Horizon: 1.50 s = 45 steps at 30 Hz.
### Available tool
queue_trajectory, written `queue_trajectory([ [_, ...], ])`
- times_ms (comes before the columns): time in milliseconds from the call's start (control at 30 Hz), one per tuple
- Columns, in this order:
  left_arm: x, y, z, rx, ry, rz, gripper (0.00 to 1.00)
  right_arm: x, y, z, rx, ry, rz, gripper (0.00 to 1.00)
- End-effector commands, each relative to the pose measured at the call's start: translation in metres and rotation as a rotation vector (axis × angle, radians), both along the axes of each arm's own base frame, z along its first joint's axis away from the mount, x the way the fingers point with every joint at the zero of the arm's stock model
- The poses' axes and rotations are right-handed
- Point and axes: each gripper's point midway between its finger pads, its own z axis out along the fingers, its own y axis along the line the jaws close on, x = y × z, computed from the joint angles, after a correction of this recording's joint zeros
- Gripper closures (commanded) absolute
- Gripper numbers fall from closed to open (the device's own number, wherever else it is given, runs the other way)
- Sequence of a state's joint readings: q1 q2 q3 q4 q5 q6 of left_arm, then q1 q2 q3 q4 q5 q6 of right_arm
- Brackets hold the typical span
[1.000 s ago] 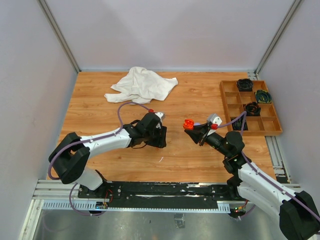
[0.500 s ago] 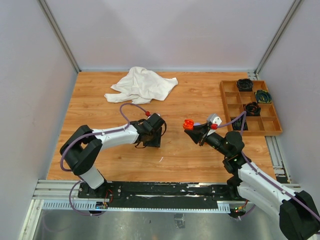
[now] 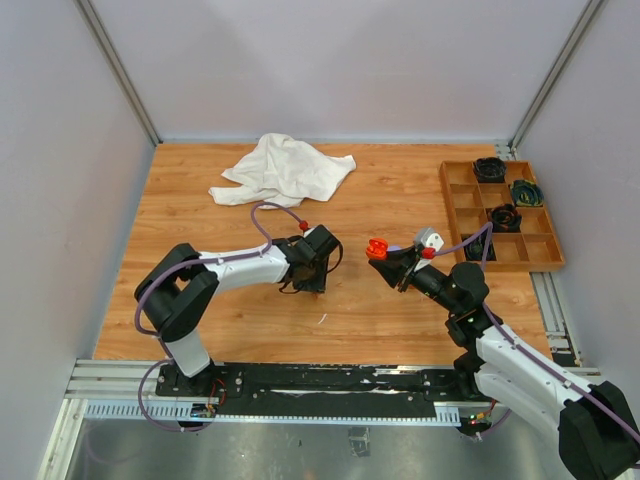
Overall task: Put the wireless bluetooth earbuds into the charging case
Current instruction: Pick up the earbud from the center of the board.
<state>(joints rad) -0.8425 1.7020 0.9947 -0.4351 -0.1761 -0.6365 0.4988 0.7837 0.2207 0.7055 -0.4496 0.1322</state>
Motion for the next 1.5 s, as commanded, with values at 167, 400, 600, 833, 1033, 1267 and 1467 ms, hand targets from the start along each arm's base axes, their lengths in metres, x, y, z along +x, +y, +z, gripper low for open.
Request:
queue_trajectory([
  [167,-0.002,-0.003,-0.005,0.066,0.004,-0.015,0.66,-0.001,-0.003,0.01,0.032,-0.034,-0.002,0.99],
  [400,-0.006,0.001,-0.01,0.117,0.014,-0.022,0.69,-0.002,-0.003,0.011,0.034,-0.033,-0.001,0.99],
  [600,-0.009,0.003,-0.017,0.158,0.022,-0.029,0.7,-0.002,-0.003,0.011,0.036,-0.034,-0.001,0.99],
  [833,-0.014,0.004,-0.022,0.184,0.04,-0.038,0.75,-0.002,-0.003,0.012,0.036,-0.036,-0.001,0.99],
  [1033,-0.006,0.007,-0.009,0.179,-0.018,-0.011,0.8,-0.002,-0.002,0.011,0.035,-0.039,0.005,0.99],
  [1267,0.01,0.0,0.025,0.081,-0.147,0.026,0.8,-0.004,0.001,0.014,0.044,-0.049,0.026,0.99],
  [1467,0.028,-0.007,0.073,-0.031,-0.307,0.039,0.78,-0.003,0.005,0.015,0.05,-0.048,0.048,0.99],
])
